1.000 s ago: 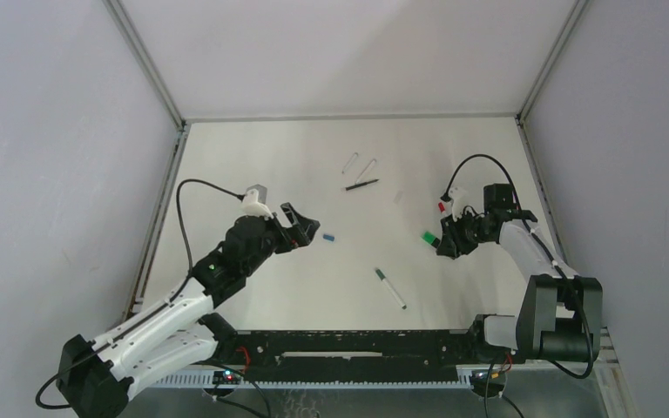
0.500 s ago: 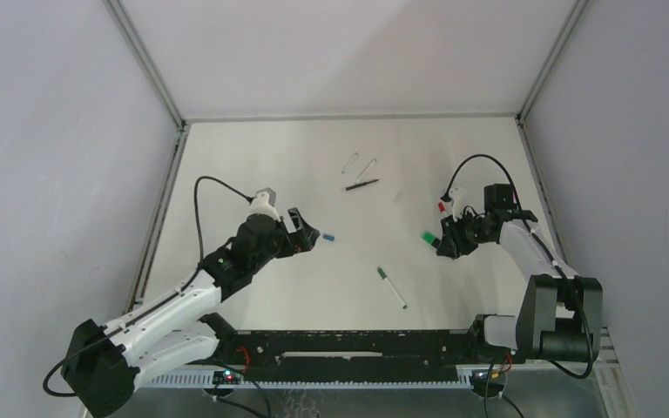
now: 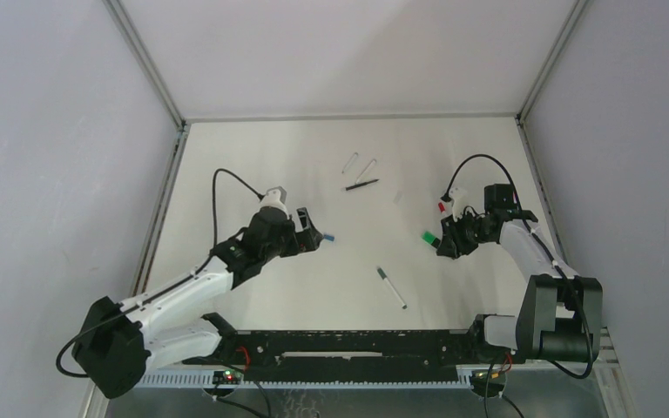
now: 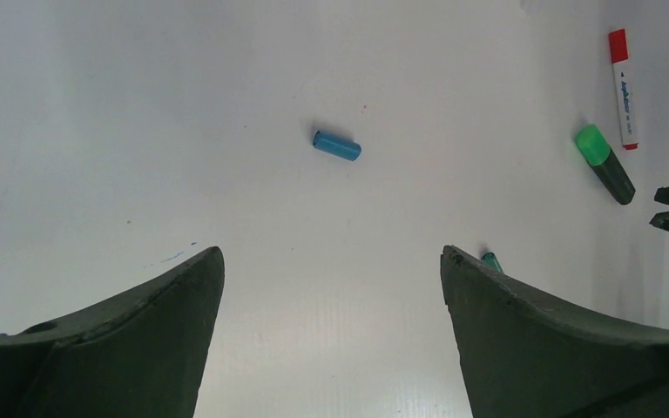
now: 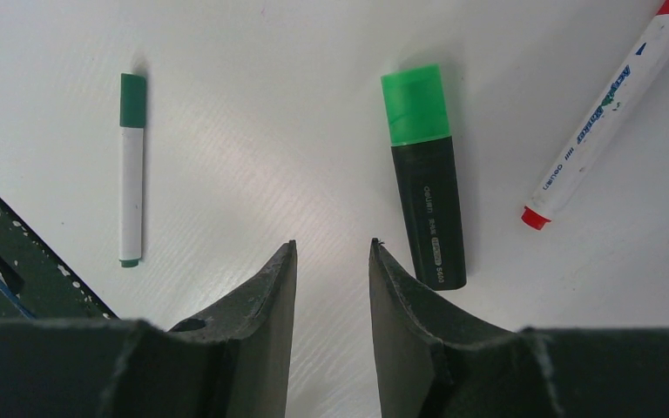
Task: Insert the pens into the pen caps
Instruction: Pick up the pen from the center of the board.
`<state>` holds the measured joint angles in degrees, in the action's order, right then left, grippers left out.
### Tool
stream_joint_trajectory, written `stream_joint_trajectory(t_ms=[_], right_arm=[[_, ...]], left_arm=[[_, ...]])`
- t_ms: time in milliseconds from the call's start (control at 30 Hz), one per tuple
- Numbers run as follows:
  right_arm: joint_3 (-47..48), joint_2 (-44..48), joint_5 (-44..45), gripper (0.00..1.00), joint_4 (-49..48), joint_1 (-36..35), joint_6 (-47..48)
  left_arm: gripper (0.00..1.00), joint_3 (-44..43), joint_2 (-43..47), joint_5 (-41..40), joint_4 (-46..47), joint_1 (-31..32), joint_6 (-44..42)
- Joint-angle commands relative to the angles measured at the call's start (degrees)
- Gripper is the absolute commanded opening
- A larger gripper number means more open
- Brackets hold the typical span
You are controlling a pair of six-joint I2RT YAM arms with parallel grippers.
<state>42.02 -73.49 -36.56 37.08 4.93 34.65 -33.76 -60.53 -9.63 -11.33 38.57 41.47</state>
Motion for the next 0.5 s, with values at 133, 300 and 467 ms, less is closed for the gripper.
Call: stream_joint_trajectory(t_ms=[133, 300, 467], right_arm=[[0.78, 1.59, -1.11, 0.42, 0.33, 0.52, 1.29], [0.77, 2.11, -1.27, 0.42, 0.44, 1.19, 1.38], [0.78, 2.26, -1.67, 0.42, 0.54, 1.74, 1.47]], left_arm=[[0.96, -8.95, -6.94, 2.69, -1.15, -1.4, -3.53], [0.92, -14.88, -13.31, 5.33, -3.52, -2.95, -5.75], [0.82, -23.0, -21.82, 9.08, -8.09, -4.99, -7.23]])
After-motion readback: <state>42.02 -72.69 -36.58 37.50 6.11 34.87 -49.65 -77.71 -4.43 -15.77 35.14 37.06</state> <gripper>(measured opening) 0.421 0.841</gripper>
